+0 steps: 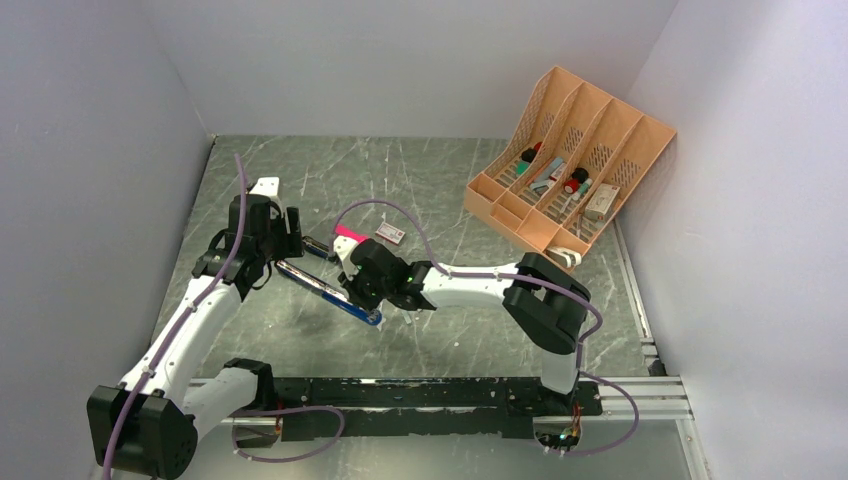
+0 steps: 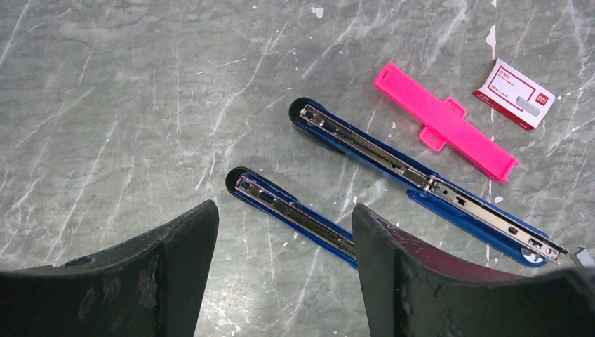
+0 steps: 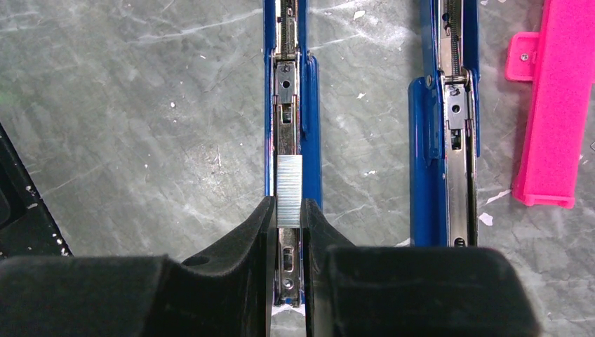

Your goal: Load the staples into the stapler

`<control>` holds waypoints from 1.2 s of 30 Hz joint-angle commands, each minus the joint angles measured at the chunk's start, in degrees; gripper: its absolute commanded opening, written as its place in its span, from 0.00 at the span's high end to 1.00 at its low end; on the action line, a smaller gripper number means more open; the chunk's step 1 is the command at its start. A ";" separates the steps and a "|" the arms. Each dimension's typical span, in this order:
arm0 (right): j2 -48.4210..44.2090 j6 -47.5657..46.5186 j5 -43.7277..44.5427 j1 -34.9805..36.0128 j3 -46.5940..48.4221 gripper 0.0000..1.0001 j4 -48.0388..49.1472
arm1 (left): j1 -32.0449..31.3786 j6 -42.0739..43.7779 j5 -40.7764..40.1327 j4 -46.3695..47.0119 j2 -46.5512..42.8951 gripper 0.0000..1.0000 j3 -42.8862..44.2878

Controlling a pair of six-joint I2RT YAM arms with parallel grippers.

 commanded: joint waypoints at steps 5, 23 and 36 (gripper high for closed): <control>-0.60 0.28 -0.07 0.22 0.26 1.00 0.03 | -0.38 0.58 0.97 1.15 -0.76 0.26 0.03; 0.81 0.00 -1.43 0.35 1.27 1.00 -1.45 | -0.38 0.52 1.01 1.11 -0.72 0.26 0.08; 1.53 -0.16 -2.19 0.33 2.03 1.00 -2.58 | -0.38 0.58 1.06 1.15 -0.75 0.26 0.02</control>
